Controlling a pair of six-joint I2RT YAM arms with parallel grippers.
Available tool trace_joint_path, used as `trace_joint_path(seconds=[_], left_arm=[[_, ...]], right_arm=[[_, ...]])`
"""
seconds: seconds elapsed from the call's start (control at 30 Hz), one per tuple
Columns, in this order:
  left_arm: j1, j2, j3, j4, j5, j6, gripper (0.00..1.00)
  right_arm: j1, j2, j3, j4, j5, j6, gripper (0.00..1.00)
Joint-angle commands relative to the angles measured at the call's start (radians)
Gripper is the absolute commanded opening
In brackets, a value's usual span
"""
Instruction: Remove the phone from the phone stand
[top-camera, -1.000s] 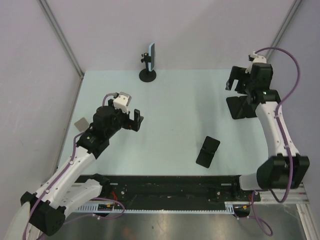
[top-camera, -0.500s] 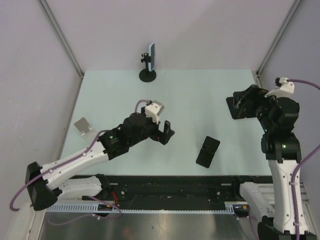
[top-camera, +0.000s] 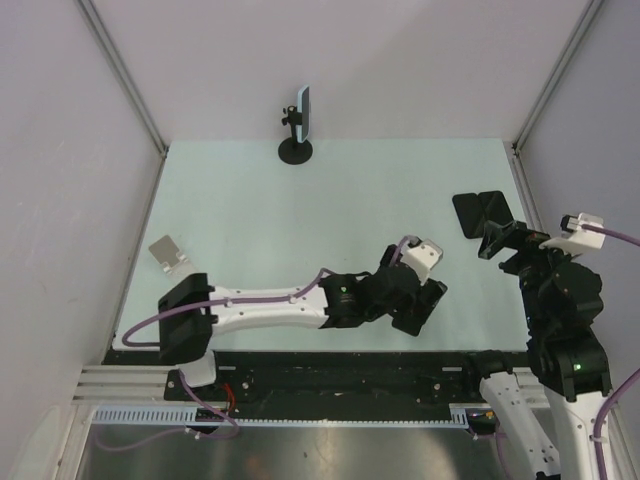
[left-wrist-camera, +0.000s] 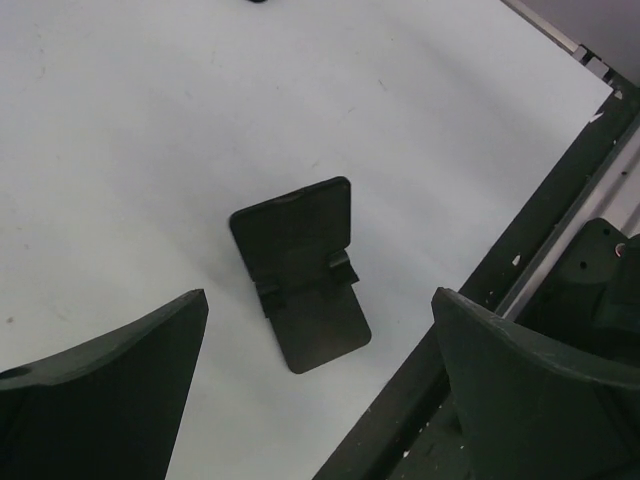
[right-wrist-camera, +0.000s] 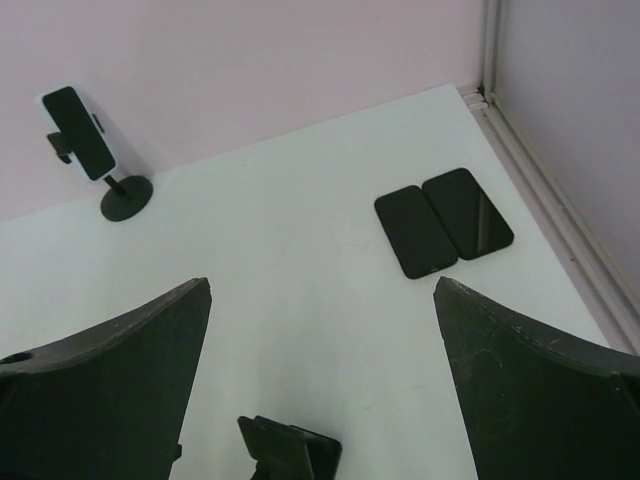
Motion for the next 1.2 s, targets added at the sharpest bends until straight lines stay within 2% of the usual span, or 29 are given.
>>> trace_joint_path(seconds=[0.0, 0.3, 0.57, 0.8, 0.93, 1.03, 1.07, 1.13, 1.17], left_arm=[[-0.018, 0.086, 0.097, 0.026, -0.128, -0.061, 1.00], [-0.024, 0.255, 0.189, 0.031, -0.206, -0.067, 1.00], [-0.026, 0.337, 0.249, 0.045, -0.208, -0.062, 1.00], [-0.024, 0.386, 0.263, 0.051, -0.335, -0.048, 0.99], [-0.023, 0.389, 0.261, 0.051, -0.352, -0.058, 0.90], [-0.023, 0.378, 0.251, 0.052, -0.364, -0.065, 0.79], [-0.023, 0.366, 0.246, 0.052, -0.371, -0.065, 0.72], [-0.021, 0.354, 0.238, 0.055, -0.381, -0.065, 0.64], [-0.020, 0.335, 0.228, 0.052, -0.387, -0.068, 0.56]], right_arm=[[0.039, -0.085, -0.072, 0.018, 0.162, -0.033, 1.00], [0.067, -0.262, -0.222, 0.071, 0.274, -0.032, 1.00], [0.072, -0.306, -0.277, 0.094, 0.279, -0.024, 1.00], [0.073, -0.318, -0.291, 0.107, 0.280, -0.033, 1.00], [0.073, -0.318, -0.294, 0.110, 0.273, -0.033, 1.00], [0.073, -0.318, -0.297, 0.111, 0.268, -0.036, 0.99], [0.073, -0.318, -0.297, 0.113, 0.270, -0.038, 0.99], [0.075, -0.318, -0.299, 0.116, 0.268, -0.036, 0.99], [0.073, -0.319, -0.299, 0.116, 0.266, -0.039, 0.99]])
